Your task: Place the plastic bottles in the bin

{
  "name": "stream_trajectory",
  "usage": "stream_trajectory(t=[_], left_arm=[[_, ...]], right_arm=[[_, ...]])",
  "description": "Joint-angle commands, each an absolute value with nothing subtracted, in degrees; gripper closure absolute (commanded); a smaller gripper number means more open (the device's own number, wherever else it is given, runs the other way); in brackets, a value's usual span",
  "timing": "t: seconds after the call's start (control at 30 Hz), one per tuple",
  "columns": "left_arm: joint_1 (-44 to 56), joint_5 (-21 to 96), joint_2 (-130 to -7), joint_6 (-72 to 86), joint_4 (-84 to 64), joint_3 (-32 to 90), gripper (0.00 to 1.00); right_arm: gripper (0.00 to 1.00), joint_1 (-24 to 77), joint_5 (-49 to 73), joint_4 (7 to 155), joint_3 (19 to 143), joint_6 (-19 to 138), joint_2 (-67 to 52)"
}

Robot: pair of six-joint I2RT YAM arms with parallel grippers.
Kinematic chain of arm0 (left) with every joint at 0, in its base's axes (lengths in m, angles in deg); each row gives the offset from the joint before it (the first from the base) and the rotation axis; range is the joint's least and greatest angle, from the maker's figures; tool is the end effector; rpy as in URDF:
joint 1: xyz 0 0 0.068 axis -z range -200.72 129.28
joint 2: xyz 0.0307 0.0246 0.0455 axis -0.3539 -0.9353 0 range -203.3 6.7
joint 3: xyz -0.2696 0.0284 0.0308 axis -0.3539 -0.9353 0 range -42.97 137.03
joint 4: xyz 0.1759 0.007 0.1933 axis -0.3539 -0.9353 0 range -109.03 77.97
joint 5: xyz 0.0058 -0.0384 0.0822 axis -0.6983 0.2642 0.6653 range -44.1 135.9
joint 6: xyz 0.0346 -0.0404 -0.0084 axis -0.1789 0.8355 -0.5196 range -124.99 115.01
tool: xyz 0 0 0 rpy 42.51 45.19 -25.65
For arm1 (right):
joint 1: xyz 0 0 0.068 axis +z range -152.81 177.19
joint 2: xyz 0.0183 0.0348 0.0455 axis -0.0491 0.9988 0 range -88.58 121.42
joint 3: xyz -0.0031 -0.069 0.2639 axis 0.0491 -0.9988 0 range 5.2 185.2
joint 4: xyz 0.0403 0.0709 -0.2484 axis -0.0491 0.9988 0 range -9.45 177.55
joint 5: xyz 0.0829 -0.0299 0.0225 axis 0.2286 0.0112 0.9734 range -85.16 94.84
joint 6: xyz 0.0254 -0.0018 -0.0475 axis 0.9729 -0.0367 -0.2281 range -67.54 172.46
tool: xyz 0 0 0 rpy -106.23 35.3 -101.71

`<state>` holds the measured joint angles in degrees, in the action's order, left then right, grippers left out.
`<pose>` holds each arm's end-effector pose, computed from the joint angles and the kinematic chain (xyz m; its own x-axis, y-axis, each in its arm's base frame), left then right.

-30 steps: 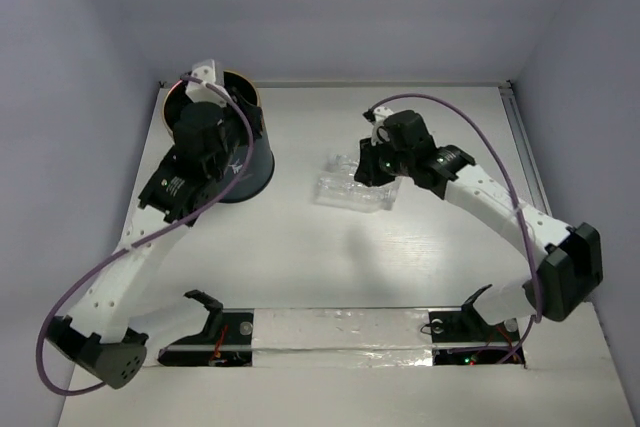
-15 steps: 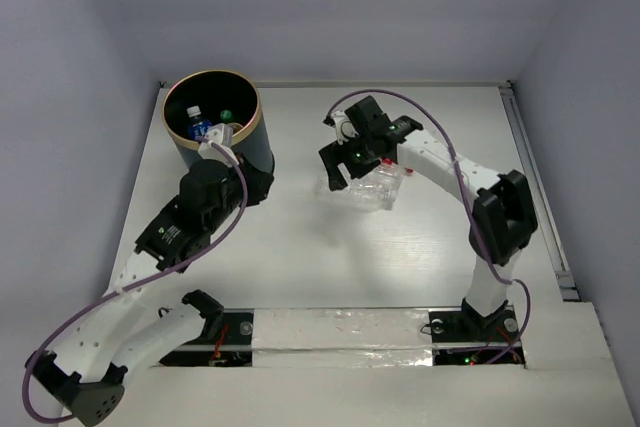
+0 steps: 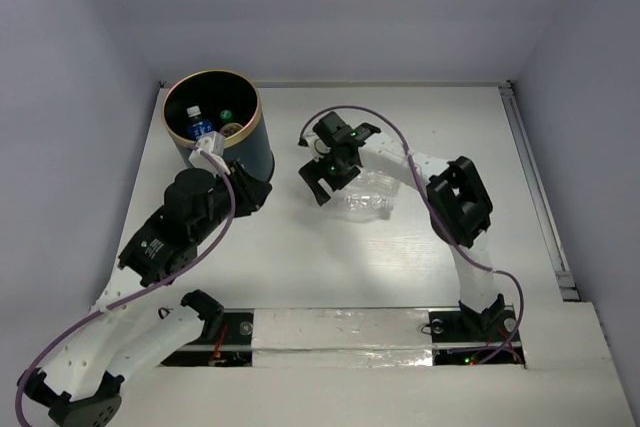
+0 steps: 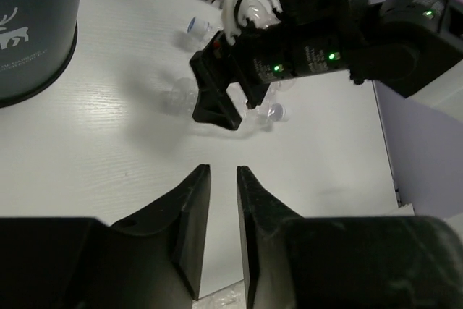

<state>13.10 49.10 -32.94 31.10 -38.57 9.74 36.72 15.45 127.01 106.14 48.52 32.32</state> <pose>0.1243 -0.0809 0.3703 -0.4573 -0.4016 -0.7935 0.2987 0.7711 -0.5623 0.3429 0.2915 0.2129 -0.6583 -0.6309 -0.4106 -0.7294 0.6695 0.1408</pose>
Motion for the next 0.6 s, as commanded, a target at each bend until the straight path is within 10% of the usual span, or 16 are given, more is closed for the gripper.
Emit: stream_trajectory(t=[0.0,0.13,0.57], left_arm=[[13.4,49.8,-33.0,28.6,-39.7,16.3,0.81],[13.4,50.5,-34.6,26.7,-40.4,21.4,0.75],[13.4,51.1,-36.7,23.7,-39.7,26.7,0.49]], right_arm=[[0.11,41.4,15.2,126.5,105.0,49.5,32.3],[0.22,45.1,18.0,119.5,101.9,56.1,31.7],[0.12,46.9,21.8,119.1,100.0,58.6,34.5]])
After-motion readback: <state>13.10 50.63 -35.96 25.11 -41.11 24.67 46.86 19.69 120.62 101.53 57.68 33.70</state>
